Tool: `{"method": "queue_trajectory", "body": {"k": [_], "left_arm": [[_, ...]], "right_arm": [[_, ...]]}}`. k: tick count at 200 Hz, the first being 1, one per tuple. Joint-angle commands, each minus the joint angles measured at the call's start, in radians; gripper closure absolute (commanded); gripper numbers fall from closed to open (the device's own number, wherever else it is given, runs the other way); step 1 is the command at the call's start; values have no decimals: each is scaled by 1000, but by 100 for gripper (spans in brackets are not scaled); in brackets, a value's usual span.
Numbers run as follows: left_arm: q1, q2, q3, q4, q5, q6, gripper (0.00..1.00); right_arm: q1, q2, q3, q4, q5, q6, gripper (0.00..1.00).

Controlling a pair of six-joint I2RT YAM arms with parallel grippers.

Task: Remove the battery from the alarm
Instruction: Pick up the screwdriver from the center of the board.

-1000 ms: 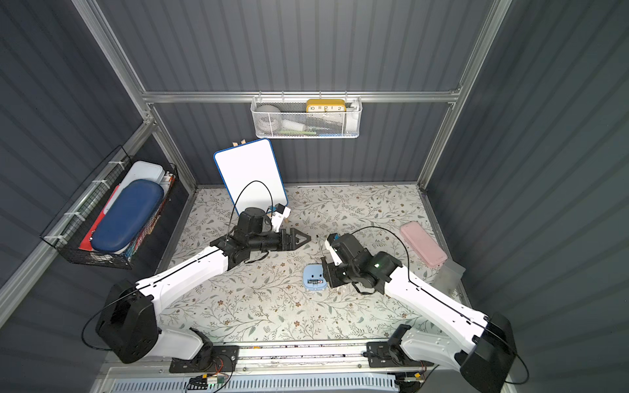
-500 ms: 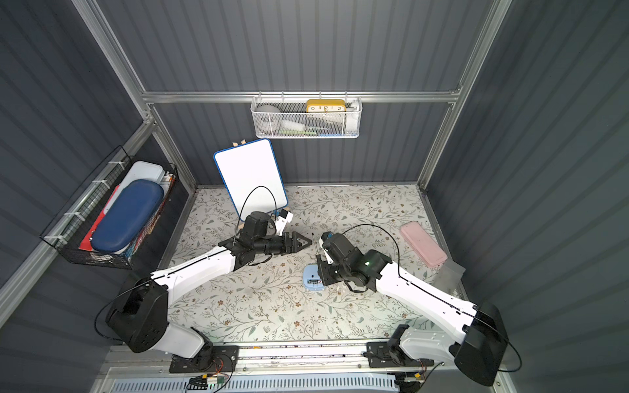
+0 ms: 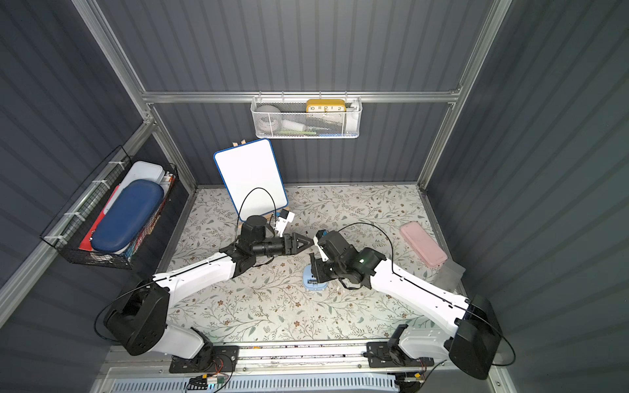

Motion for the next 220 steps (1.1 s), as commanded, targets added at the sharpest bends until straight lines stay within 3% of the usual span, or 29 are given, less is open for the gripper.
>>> {"method": "queue_trajectory", "body": {"k": [1, 85, 94, 110, 160, 169, 183, 220], "left_arm": [[-5, 2, -21, 64, 48, 1, 58], [-14, 53, -40, 98, 79, 7, 69], [-14, 47, -48, 109, 76, 3, 76], [-14, 38, -52, 111, 58, 4, 100], [-14, -5, -68, 111, 13, 4, 100], [-14, -12, -72, 107, -1, 4, 100], [-14, -30, -81, 91, -22, 0, 100], [-11, -129, -113, 76, -235, -31, 100]], "right_arm": [[10, 2, 38, 27, -13, 5, 91], [16, -2, 60, 26, -5, -1, 92], [16, -3, 58, 25, -5, -1, 92], [16, -3, 55, 27, -5, 1, 92], [16, -13, 49, 39, 18, 8, 91], [17, -12, 50, 36, 18, 7, 88], [16, -13, 52, 34, 24, 5, 73], [14, -113, 80, 24, 152, 19, 53]]}}
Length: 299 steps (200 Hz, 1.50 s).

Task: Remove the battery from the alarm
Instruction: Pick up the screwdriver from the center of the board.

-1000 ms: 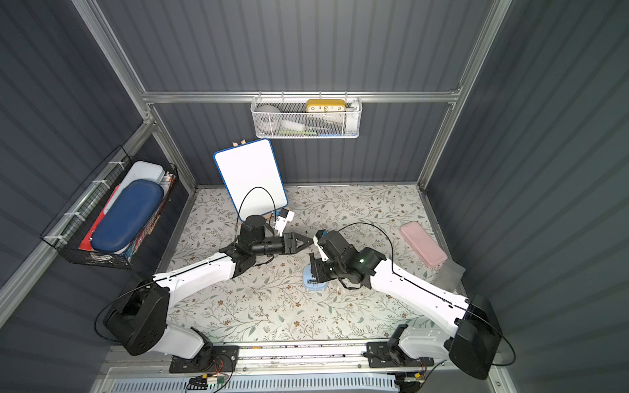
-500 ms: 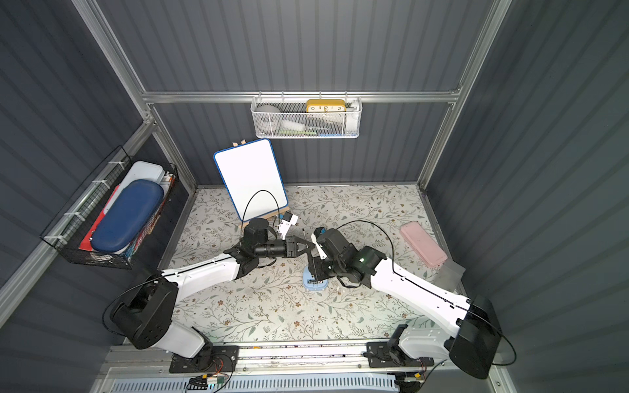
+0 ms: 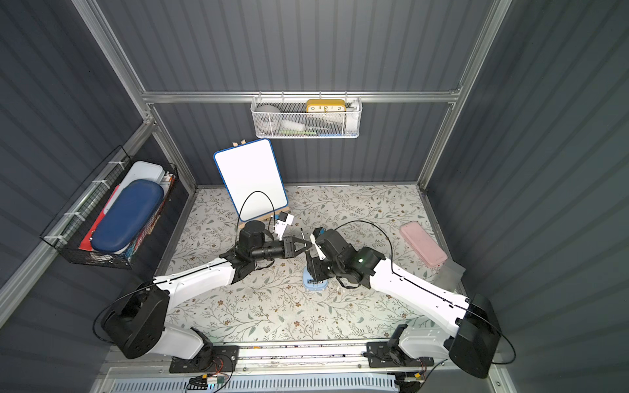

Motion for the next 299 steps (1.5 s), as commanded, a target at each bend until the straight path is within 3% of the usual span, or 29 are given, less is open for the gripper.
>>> {"method": "queue_trajectory", "body": {"k": [1, 20, 38, 70, 86, 102, 126, 149, 161, 178, 243, 299], "left_arm": [[7, -82, -19, -23, -161, -6, 100], [28, -144, -8, -19, -236, -29, 100], [59, -198, -33, 93, -265, -101, 100], [62, -262, -215, 573, -453, -320, 100], [61, -240, -224, 705, -525, -330, 100], [60, -191, -264, 945, -575, -344, 100], [57, -98, -295, 1279, -643, -312, 100], [56, 31, -300, 1521, -703, -383, 100], [50, 83, -276, 1523, -728, -462, 100], [42, 114, -239, 1525, -743, -476, 100], [41, 88, -109, 1523, -652, -346, 100], [12, 89, -100, 1525, -638, -366, 100]], "right_arm": [[-3, -102, 50, 9, 107, 14, 53], [-13, -178, 53, 41, 158, 6, 45], [-53, -222, 43, 105, 140, 33, 43], [-130, -301, -104, 468, 80, 179, 37], [-145, -307, -187, 682, 81, 272, 33], [-147, -260, -229, 856, 36, 321, 28], [-145, -182, -261, 1044, -56, 399, 26], [-142, -117, -320, 1308, -53, 457, 26], [-138, -65, -320, 1414, -61, 473, 25], [-116, 15, -291, 1488, -87, 472, 25], [-75, 79, -288, 1516, -61, 468, 24], [-75, 105, -230, 1497, -36, 431, 23]]}}
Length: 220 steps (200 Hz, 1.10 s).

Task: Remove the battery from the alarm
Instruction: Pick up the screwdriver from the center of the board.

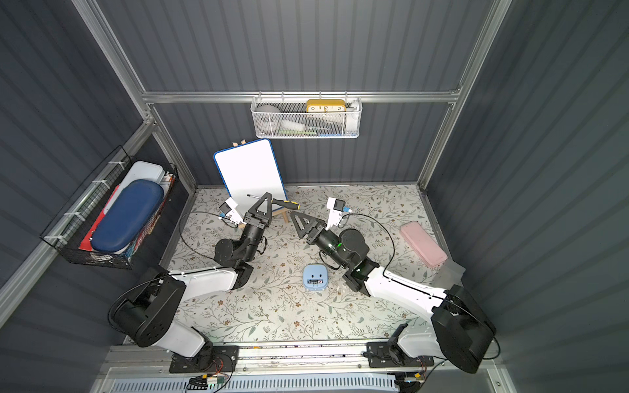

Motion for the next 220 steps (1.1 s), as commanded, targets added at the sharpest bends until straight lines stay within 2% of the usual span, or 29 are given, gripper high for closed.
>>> {"method": "queue_trajectory", "body": {"k": [1, 36, 55, 71, 100, 127, 152, 206, 220], "left_arm": [[-21, -18, 22, 381, 26, 22, 100], [-34, -27, 59, 381, 40, 41, 100], [-38, -34, 64, 381, 43, 59, 100], [-44, -34, 62, 381, 44, 62, 100], [-49, -51, 43, 381, 35, 85, 100], [-59, -48, 46, 381, 42, 89, 100], [-74, -49, 42, 381, 50, 104, 100], [-100, -40, 35, 381, 65, 123, 100], [-103, -38, 23, 381, 54, 118, 100]], "right_arm": [[5, 32, 52, 42, 12, -19, 23], [8, 153, 106, 214, 25, 39, 24], [15, 192, 134, 258, 36, 60, 28], [21, 214, 148, 286, 55, 58, 36], [26, 206, 104, 342, 145, 47, 40], [29, 202, 113, 348, 145, 12, 47], [31, 191, 101, 340, 196, -18, 48], [35, 148, 144, 272, 199, -81, 66], [35, 127, 145, 260, 208, -100, 78]]}}
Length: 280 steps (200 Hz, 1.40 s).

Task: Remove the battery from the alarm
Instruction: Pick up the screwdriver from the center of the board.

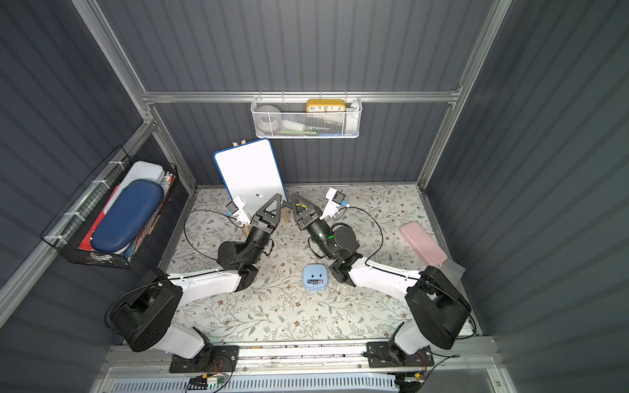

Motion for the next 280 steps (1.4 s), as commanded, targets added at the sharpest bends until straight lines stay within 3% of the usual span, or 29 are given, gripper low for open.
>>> {"method": "queue_trajectory", "body": {"k": [1, 21, 77, 88, 106, 127, 179, 240, 280], "left_arm": [[-9, -15, -18, 368, 19, 37, 100], [-16, -8, -26, 367, 27, 36, 100], [-33, 15, -47, 367, 77, 35, 100], [-38, 9, -61, 368, 31, 23, 100], [-37, -12, -69, 368, -55, 38, 100], [-36, -36, -60, 368, -133, 69, 100], [-3, -24, -5, 370, -194, 48, 100], [14, 16, 59, 370, -184, -10, 100], [12, 38, 66, 370, -196, -54, 100]], "right_arm": [[6, -52, 32, -12, 26, -69, 80], [6, -92, 38, -63, 27, -101, 100], [6, -130, 71, -179, 37, -107, 100], [6, -122, 74, -190, 23, -95, 79], [7, -102, 66, -158, -21, -76, 56], [11, -97, 32, -88, -5, -57, 47], [23, -123, 12, -102, -18, -40, 45], [35, -94, 6, -40, -13, -23, 44], [38, -34, 45, 24, -43, 22, 53]]}}
